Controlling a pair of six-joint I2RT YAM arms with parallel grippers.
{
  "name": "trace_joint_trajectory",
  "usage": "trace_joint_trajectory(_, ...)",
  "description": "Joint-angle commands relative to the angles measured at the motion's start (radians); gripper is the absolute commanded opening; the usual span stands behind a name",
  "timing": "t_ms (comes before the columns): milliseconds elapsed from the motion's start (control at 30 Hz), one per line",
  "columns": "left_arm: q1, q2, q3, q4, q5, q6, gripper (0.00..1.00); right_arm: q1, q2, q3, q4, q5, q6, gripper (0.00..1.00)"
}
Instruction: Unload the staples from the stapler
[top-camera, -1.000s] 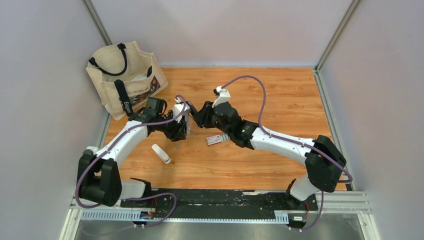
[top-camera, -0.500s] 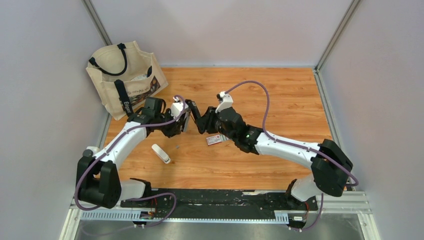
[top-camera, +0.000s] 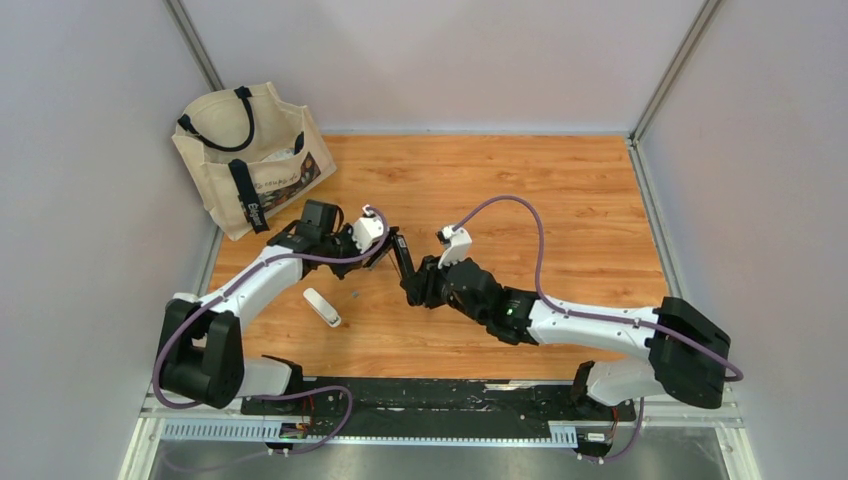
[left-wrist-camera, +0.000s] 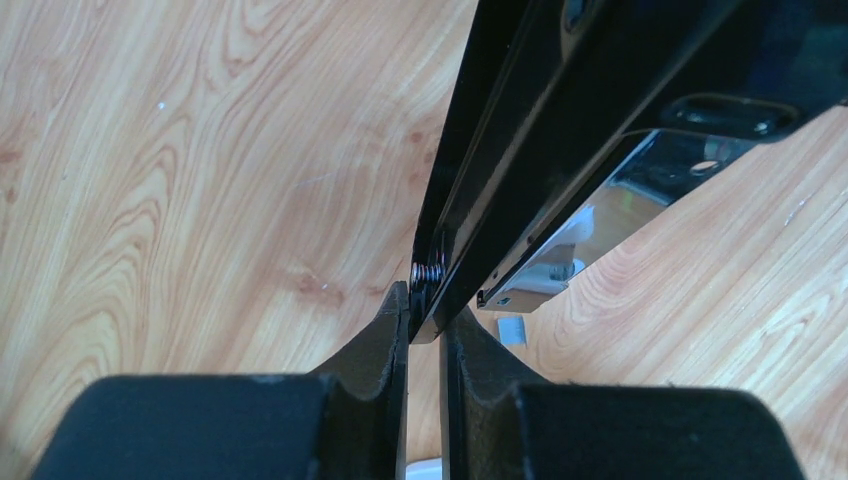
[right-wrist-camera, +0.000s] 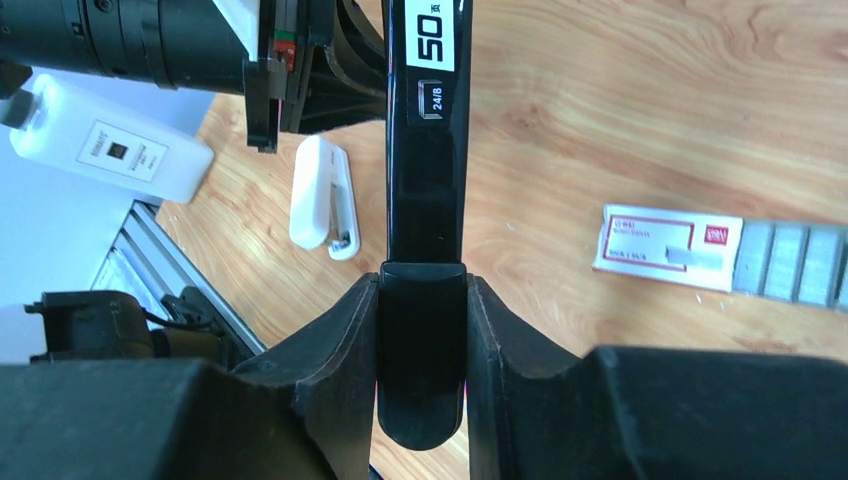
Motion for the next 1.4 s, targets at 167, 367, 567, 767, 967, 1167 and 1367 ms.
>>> trace_joint_trajectory(167,-0.041,-0.025,-0.091,0.31,-0.244,0.081,0.09,0.095,-0.117,-0.132,0.04,0.036,0.004,0.0)
trace_joint_trajectory(367,-0.062,-0.013,-0.119,0.401,-0.354,0.135,0.09,0.136,-0.161,-0.184,0.016,0.05,0.021,0.0)
trace_joint_trajectory(567,-0.076,0.005,-0.126,0.441,-0.417,0.173,0.09,0.159,-0.186,-0.217,-0.008,0.074,0.036,0.0)
trace_joint_trajectory(767,-0.127,-0.005,-0.214,0.591,-0.505,0.3,0.09,0.169,-0.188,-0.203,-0.038,0.054,0.021,0.0)
trace_joint_trajectory(967,-0.147,-0.013,-0.228,0.605,-0.522,0.331,0.09,0.175,-0.194,-0.206,-0.061,0.061,0.016,0.0)
trace_joint_trajectory(1167,-0.148,-0.045,-0.151,0.426,-0.457,0.213,0.1,0.175,-0.175,-0.162,-0.054,0.1,-0.023,0.0)
trace_joint_trajectory(1367,-0.147,-0.128,-0.011,0.084,-0.169,0.023,0.15,0.097,-0.14,0.002,-0.072,0.171,-0.128,0.0)
